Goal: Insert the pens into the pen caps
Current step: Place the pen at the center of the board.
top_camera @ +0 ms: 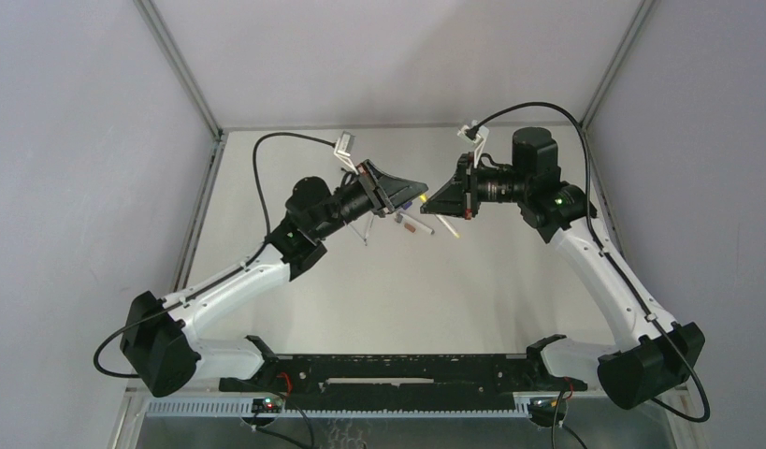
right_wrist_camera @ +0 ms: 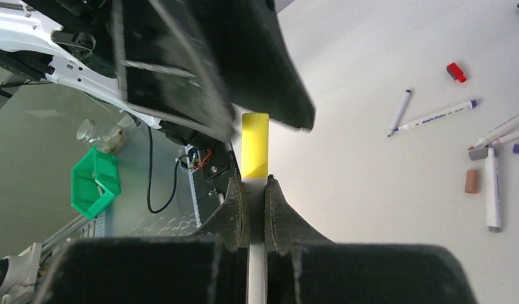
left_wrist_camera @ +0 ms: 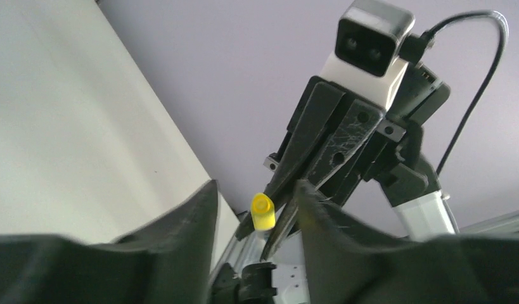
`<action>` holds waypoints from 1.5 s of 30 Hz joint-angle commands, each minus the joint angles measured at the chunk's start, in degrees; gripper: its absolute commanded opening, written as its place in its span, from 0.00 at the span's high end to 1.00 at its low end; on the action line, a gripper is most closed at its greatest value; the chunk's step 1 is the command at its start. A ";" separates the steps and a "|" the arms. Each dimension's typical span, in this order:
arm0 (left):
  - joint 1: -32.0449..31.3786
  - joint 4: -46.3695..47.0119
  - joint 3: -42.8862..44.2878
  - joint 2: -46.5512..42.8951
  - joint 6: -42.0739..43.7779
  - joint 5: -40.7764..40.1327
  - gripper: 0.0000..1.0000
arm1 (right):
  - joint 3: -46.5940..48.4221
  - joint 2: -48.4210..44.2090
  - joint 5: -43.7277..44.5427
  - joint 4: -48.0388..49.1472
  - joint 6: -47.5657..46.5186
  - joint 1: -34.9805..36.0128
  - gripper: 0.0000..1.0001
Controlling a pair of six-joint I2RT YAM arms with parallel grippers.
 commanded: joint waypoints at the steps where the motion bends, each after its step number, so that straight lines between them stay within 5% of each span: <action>1: 0.93 -1.61 -1.62 -5.74 3.49 -4.19 0.36 | -1.86 -3.16 -3.49 2.39 0.46 -2.92 1.00; 6: 1.07 -11.09 -2.65 -12.40 13.46 -9.56 0.27 | -6.16 -5.27 -1.29 -0.53 -6.06 -8.41 1.00; 15: 1.87 -26.27 -13.34 -27.10 20.59 -27.73 0.00 | -19.34 -2.20 30.96 -0.17 -19.78 -16.17 1.00; 21: 6.34 -28.85 -17.83 -29.78 20.07 -30.08 0.00 | -17.87 9.13 40.62 1.37 -17.60 -19.02 1.00; 31: 14.48 -34.76 -8.65 -14.88 21.30 -23.57 0.09 | -10.78 25.93 42.22 2.17 -13.12 -22.17 0.97; 45: 20.31 -37.29 -0.97 -0.78 24.90 -16.57 0.19 | -8.18 34.90 42.72 2.33 -14.71 -23.68 0.73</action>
